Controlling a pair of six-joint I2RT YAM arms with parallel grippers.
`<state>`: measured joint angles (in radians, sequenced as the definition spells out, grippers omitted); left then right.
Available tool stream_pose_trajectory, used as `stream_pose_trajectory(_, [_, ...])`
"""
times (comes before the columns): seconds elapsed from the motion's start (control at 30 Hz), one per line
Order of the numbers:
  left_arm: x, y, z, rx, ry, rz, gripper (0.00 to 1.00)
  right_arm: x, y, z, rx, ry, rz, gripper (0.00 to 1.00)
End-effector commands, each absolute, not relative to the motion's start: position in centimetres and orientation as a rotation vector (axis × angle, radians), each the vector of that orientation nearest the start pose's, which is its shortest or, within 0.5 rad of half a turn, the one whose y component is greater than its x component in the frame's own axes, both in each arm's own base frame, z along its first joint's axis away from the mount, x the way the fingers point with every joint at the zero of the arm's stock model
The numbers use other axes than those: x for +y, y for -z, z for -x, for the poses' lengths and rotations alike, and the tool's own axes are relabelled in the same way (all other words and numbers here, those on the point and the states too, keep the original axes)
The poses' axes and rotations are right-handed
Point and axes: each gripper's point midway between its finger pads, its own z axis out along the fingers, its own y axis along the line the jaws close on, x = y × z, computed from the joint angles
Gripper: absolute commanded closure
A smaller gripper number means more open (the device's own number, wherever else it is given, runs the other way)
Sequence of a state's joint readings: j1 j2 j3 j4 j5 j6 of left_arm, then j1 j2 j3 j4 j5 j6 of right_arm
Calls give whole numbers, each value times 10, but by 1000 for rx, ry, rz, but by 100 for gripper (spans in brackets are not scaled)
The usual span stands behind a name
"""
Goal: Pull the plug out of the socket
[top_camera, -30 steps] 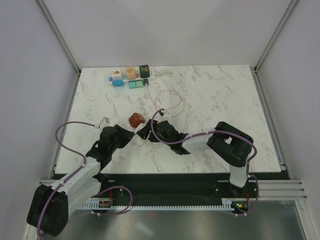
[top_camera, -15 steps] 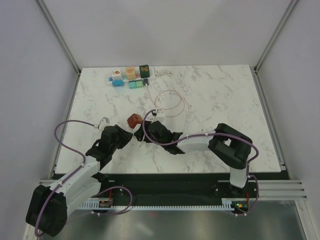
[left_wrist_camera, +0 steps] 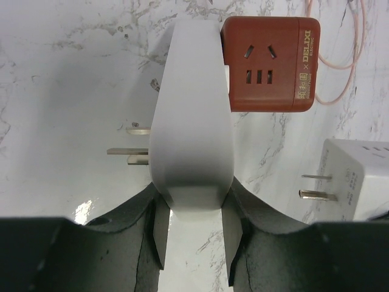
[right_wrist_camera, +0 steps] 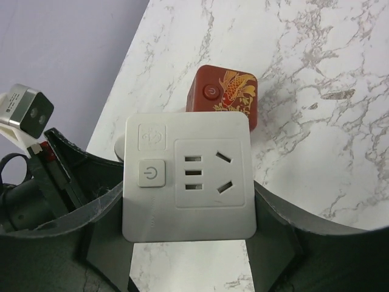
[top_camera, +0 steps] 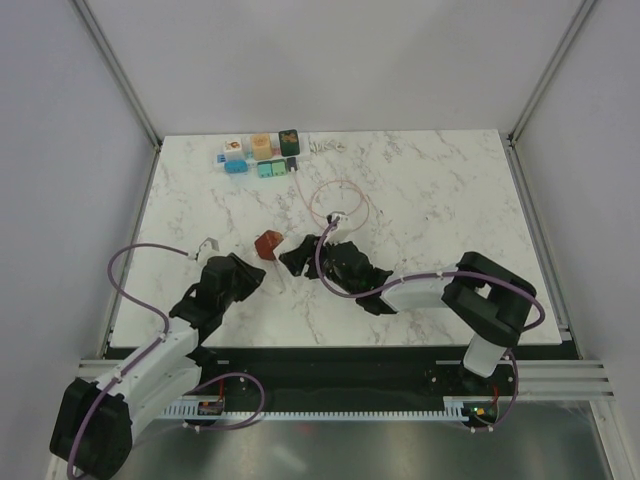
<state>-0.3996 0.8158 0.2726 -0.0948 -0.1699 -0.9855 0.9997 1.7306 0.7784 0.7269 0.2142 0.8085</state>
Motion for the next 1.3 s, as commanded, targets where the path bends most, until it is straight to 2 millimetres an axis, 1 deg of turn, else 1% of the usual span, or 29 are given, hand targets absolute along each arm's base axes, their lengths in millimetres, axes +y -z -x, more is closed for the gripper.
stream_pose_trajectory(0.0, [-88,-38,-233,2181,431,738,98,409,-168,-281,1788,-1080,46,100])
stream_pose_trajectory(0.03, [-88,-38,-233,2180,434,737,98,399,-165,-290,1799,-986,38,100])
stream_pose_trajectory(0.07, [-88,-38,-233,2181,435,736,98,382,-159,-296,1836,-867,18,100])
stream_pose_trajectory(0.1, [-89,-38,-233,2182,439,733,98,362,-157,-309,1839,-773,-25,100])
stream_pose_trajectory(0.13, [-88,-36,-231,2186,435,732,98,338,-155,-324,1830,-654,-93,100])
stream_pose_trajectory(0.17, [-88,-35,-231,2191,432,727,98,317,-153,-330,1851,-571,-113,100])
stream_pose_trajectory(0.2, [-88,-33,-229,2196,432,724,98,288,-150,-348,1853,-490,-181,100])
stream_pose_trajectory(0.23, [-88,-32,-229,2195,435,721,98,263,-150,-357,1843,-416,-252,100])
stream_pose_trajectory(0.27, [-89,-32,-228,2194,441,718,98,242,-143,-363,1857,-352,-289,100])
stream_pose_trajectory(0.3, [-89,-29,-227,2195,447,714,98,212,-135,-373,1855,-277,-356,100])
stream_pose_trajectory(0.37, [-90,-30,-227,2187,459,711,98,183,-126,-380,1855,-200,-436,100])
stream_pose_trajectory(0.4, [-91,-31,-227,2185,466,706,98,157,-119,-388,1856,-150,-502,100])
stream_pose_trajectory(0.43, [-90,-31,-227,2184,463,707,98,145,-109,-391,1868,-122,-535,100])
stream_pose_trajectory(0.47, [-90,-33,-228,2175,467,704,98,126,-102,-397,1865,-103,-602,100])
stream_pose_trajectory(0.5, [-90,-33,-228,2175,465,703,98,114,-91,-396,1877,-81,-633,100])
stream_pose_trajectory(0.53, [-90,-34,-228,2172,467,703,98,105,-79,-397,1887,-65,-667,100])
stream_pose_trajectory(0.57, [-90,-35,-227,2169,469,702,98,99,-72,-398,1899,-82,-694,100])
stream_pose_trajectory(0.6, [-89,-34,-227,2167,471,704,98,82,-65,-400,1895,-79,-767,100])
stream_pose_trajectory(0.63, [-89,-33,-226,2170,471,705,98,76,-62,-400,1896,-76,-789,100])
stream_pose_trajectory(0.67, [-90,-33,-226,2168,476,708,98,70,-63,-401,1880,-70,-805,100])
stream_pose_trajectory(0.7, [-90,-33,-225,2167,480,708,98,60,-61,-397,1859,-28,-830,100])
stream_pose_trajectory(0.77, [-90,-33,-225,2165,484,712,98,51,-61,-393,1825,-2,-866,100])
stream_pose_trajectory(0.87, [-90,-32,-225,2172,481,705,98,46,-60,-393,1796,7,-880,99])
stream_pose_trajectory(0.97, [-90,-34,-225,2167,482,702,98,43,-47,-394,1823,-6,-908,94])
stream_pose_trajectory(1.03, [-90,-35,-225,2162,486,703,98,42,-47,-397,1820,-15,-912,89])
stream_pose_trajectory(1.17, [-91,-33,-223,2165,495,703,98,41,-48,-393,1811,-37,-900,77])
stream_pose_trajectory(1.2, [-91,-34,-224,2163,497,703,98,41,-52,-393,1799,-45,-897,70])
stream_pose_trajectory(1.27, [-91,-34,-224,2162,497,703,98,43,-55,-392,1799,-61,-874,62])
